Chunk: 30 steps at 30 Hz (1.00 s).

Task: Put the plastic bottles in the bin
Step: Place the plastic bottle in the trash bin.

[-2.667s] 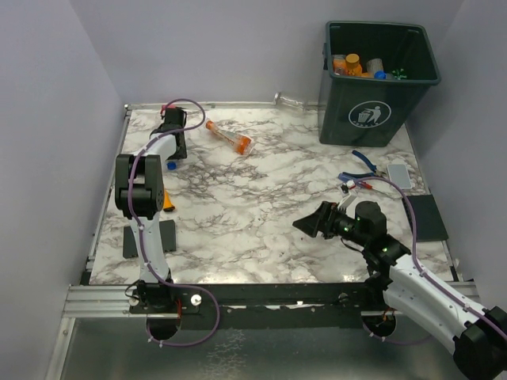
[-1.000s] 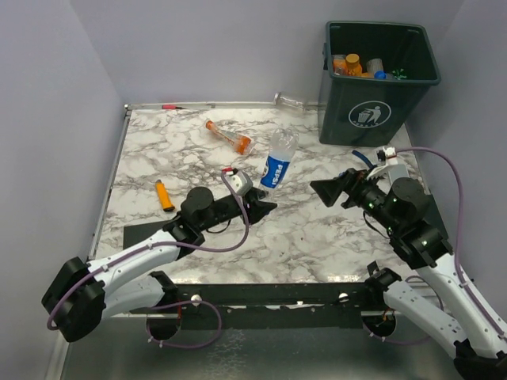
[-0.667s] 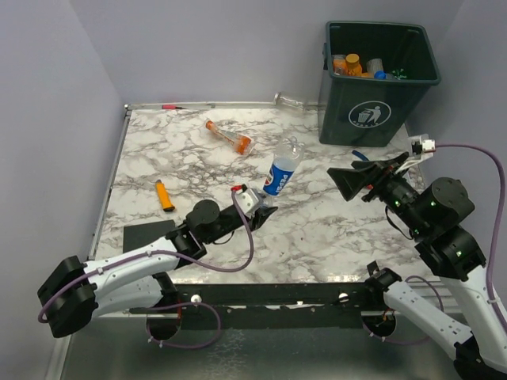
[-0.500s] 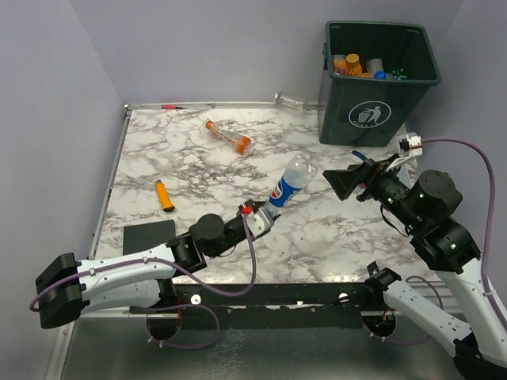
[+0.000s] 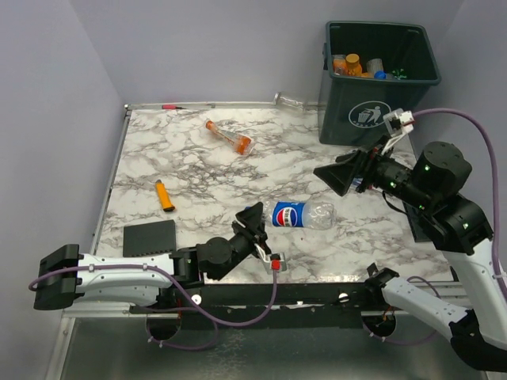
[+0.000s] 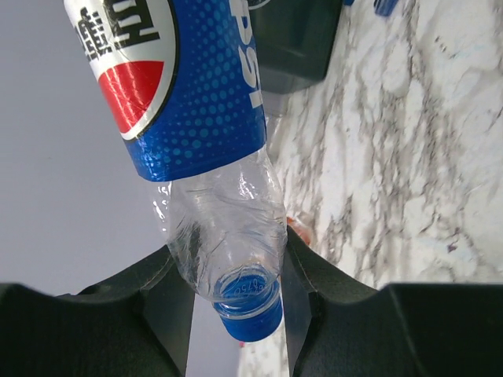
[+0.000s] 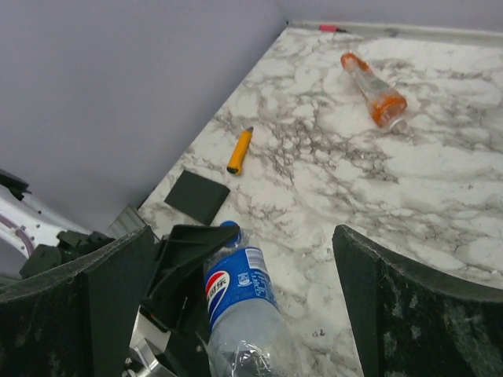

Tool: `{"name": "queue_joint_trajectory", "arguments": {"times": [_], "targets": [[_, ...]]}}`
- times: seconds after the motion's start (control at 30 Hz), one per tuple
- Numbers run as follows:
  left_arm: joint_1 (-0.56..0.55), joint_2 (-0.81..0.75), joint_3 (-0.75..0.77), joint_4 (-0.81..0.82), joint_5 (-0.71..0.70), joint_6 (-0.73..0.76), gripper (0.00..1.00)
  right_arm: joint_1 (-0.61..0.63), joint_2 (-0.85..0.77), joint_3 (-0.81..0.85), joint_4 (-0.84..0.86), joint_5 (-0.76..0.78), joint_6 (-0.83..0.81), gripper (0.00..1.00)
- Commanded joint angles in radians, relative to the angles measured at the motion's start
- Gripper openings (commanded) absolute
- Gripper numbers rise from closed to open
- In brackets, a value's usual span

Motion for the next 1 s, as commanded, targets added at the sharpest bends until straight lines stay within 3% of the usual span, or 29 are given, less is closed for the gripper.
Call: {"name": "queue_joint_trajectory", "arguments": {"times": [0.0, 0.27, 0.7, 0.87, 0.97], "targets": [[-0.007, 0.007, 0.004, -0.036, -0.08, 0.199, 0.0, 0.005, 0.034, -0.026, -0.157, -0.098, -0.039, 1.0], [-0.006, 0.035, -0.02, -0.12, -0.082, 0.297, 0.0, 0.004, 0.099, -0.167, -0.205, -0.288, -0.079, 1.0], [-0.044, -0.044, 0.013, -0.231, -0.066, 0.331, 0.0, 0.005, 0.072, -0.435, -0.052, -0.604, -0.09, 0.99], [-0.048, -0.067, 0.015, -0.281, -0.064, 0.341, 0.0, 0.005, 0.073, -0.513, 0.023, -0.687, -0.039, 0.93], [-0.047, -0.062, 0.02, -0.281, -0.062, 0.346, 0.0, 0.005, 0.094, -0.523, 0.023, -0.717, -0.038, 0.84]]}}
